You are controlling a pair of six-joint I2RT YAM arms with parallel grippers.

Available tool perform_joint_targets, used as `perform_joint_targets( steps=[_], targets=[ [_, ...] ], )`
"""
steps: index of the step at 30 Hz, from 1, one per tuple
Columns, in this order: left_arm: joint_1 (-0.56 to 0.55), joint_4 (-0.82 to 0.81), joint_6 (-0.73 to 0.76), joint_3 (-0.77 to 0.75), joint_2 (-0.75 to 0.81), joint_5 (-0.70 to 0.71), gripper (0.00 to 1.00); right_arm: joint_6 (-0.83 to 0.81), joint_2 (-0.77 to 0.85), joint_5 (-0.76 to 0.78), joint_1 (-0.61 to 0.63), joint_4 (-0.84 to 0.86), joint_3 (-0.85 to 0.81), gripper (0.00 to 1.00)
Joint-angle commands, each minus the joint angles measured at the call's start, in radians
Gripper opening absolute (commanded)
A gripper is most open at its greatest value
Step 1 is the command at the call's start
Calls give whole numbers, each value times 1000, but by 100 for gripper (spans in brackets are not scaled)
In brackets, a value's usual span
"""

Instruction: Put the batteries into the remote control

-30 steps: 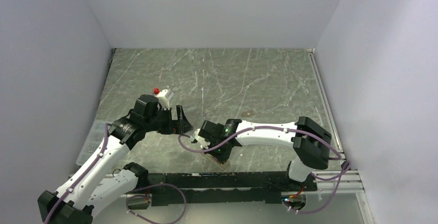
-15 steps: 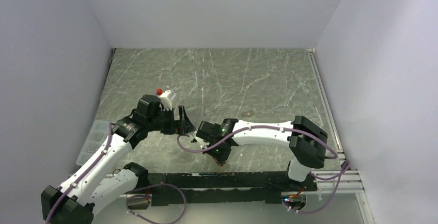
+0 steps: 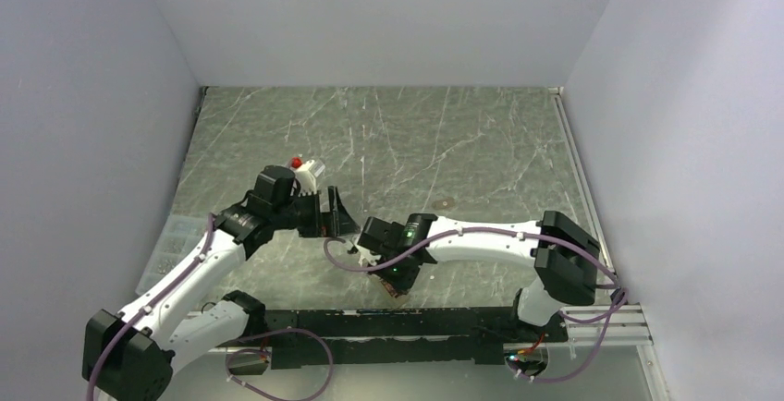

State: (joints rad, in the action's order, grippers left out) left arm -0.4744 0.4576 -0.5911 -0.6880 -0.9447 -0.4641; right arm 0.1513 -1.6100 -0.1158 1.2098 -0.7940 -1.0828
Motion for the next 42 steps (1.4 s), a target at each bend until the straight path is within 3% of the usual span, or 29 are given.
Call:
perform_joint_targets(
  steps=[1, 14, 23, 42],
  targets=[
    [-1, -31, 0, 32, -37, -65, 99, 53, 88, 25, -6, 62, 8, 0],
    [-35, -181, -56, 65, -185, -155, 95, 102, 228, -108, 19, 276, 176, 0],
    [-74, -206, -87, 76, -213, -135, 93, 97, 138, -127, 77, 357, 150, 0],
    [-93, -257, -142, 98, -275, -142, 83, 129, 30, -33, 92, 351, 160, 0]
  ],
)
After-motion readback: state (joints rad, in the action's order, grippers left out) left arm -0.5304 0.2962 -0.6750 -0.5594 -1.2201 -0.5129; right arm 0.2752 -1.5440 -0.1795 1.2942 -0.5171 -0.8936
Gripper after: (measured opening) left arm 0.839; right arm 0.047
